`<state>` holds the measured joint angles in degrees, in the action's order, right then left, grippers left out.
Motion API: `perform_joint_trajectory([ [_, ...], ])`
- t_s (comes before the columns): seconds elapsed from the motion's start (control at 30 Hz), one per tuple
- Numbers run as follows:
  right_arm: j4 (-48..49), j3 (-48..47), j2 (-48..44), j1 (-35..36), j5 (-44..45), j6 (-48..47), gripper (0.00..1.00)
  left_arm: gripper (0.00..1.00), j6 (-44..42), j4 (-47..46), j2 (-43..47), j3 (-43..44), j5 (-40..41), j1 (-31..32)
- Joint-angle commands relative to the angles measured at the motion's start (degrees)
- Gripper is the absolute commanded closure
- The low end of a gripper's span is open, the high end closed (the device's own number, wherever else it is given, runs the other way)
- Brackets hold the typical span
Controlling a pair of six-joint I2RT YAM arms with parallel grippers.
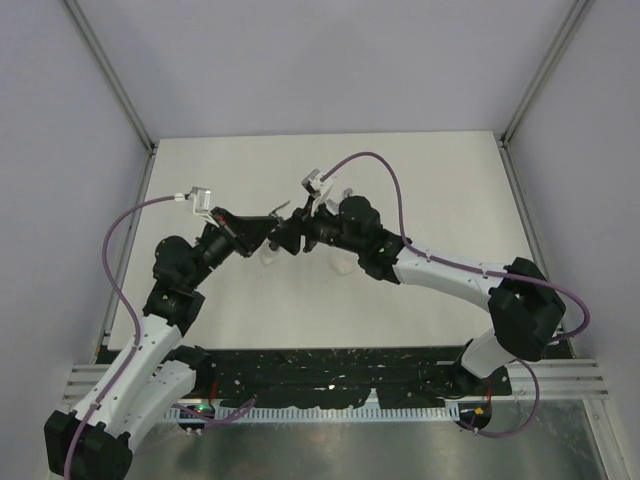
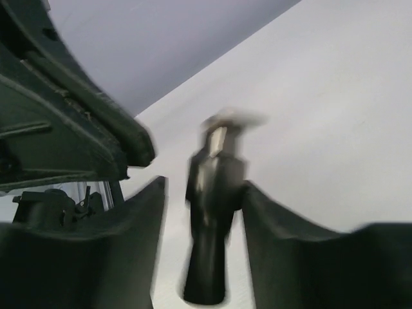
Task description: Install the water faucets
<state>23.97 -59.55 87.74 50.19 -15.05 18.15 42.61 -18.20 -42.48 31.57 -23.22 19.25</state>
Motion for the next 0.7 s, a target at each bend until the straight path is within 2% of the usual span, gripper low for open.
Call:
perform_joint_trajectory([
  [0.0,7.2,0.0,0.1,0.2,-1.8,3.7,0.59,1.0,2.5,-9.3,1.2,0.4,0.2,0.6],
  [0.03,7.1,0.4,-0.1,-0.4,-1.8,3.7,0.67,1.0,2.5,-9.1,1.3,0.6,0.3,0.6],
  [0.07,6.9,0.7,-0.4,-0.9,-2.0,3.9,0.81,1.0,2.3,-9.1,1.5,0.5,0.3,0.6],
  [0.13,6.4,1.5,-1.3,-2.4,-2.1,3.6,0.95,1.0,1.7,-8.8,1.6,0.6,0.3,0.6],
  [0.2,4.4,2.4,-2.7,-4.1,-1.6,2.3,0.95,1.0,-0.5,-6.2,2.4,1.3,1.2,0.6],
  [0.3,-1.8,3.8,-6.7,-7.6,1.1,-0.9,0.95,0.68,-8.1,5.0,5.5,4.6,4.0,0.6],
  [0.37,-10.0,2.7,-9.1,-11.0,4.1,-5.3,0.95,0.56,-15.6,13.8,8.2,7.3,7.9,0.6],
  [0.47,-28.0,-1.3,-9.9,-16.3,13.9,-15.6,0.95,0.37,-24.4,25.3,11.9,10.6,15.7,0.5],
  [0.5,-30.5,-2.8,-9.8,-17.5,19.6,-17.3,0.95,0.32,-27.2,28.0,12.9,11.3,18.9,0.6],
  [0.53,-34.3,-3.2,-9.3,-19.8,21.6,-20.7,0.95,0.27,-29.8,30.7,13.6,11.7,22.2,0.7],
  [0.6,-36.9,-3.8,-8.0,-23.5,29.9,-24.5,0.95,0.16,-33.7,35.4,14.6,11.8,30.4,0.6],
  [0.67,-36.9,-4.0,-5.7,-27.0,35.9,-27.8,0.95,0.12,-35.9,38.0,14.8,11.4,35.8,0.6],
])
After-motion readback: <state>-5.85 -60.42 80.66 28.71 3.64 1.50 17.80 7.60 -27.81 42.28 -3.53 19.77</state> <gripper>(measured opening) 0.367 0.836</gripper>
